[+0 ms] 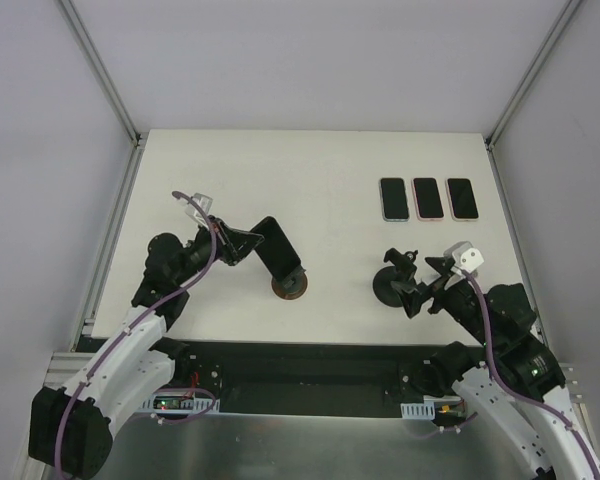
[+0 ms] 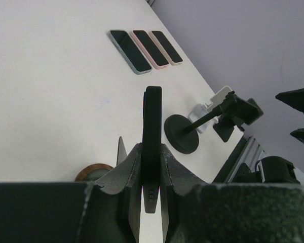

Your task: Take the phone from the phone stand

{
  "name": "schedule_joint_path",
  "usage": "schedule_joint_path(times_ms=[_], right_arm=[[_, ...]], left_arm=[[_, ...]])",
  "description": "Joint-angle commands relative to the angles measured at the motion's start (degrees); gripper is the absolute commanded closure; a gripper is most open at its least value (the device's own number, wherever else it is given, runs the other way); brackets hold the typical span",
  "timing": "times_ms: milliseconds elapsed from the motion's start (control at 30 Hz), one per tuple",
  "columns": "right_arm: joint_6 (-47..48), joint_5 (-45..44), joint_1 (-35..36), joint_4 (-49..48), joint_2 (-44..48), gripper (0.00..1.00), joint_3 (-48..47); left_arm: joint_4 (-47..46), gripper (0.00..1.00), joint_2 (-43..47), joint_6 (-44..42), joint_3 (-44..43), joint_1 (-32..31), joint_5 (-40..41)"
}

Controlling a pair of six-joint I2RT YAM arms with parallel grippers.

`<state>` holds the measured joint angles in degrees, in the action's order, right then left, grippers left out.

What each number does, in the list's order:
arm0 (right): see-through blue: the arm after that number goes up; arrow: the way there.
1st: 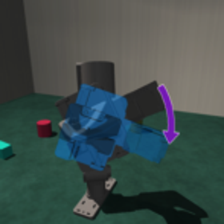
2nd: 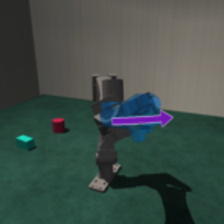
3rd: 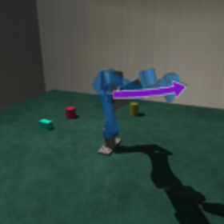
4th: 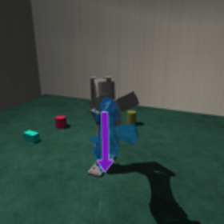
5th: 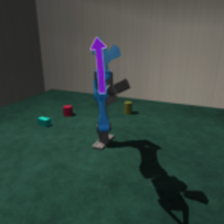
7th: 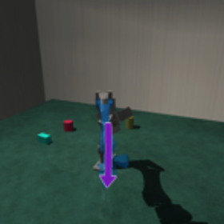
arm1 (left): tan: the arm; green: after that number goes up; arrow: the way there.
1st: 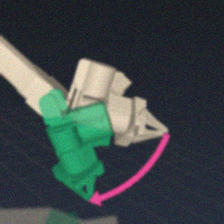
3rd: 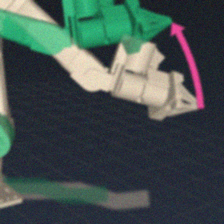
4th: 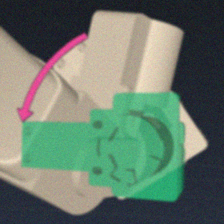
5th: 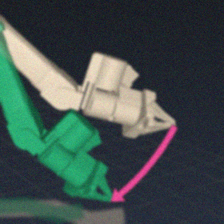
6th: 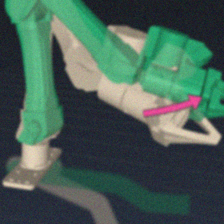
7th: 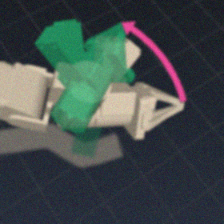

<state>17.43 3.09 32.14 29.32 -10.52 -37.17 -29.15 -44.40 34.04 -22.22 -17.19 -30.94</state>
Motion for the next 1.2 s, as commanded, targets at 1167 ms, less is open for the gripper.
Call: schedule_joint_path(times_ms=[1167], right_arm=[[-4.4,-1.6,23.0,-9.3,-67.2,0.04,-38.2]], left_arm=[[3.2,1.00,-3.8,16.7,-14.0,-8.4,4.9]])
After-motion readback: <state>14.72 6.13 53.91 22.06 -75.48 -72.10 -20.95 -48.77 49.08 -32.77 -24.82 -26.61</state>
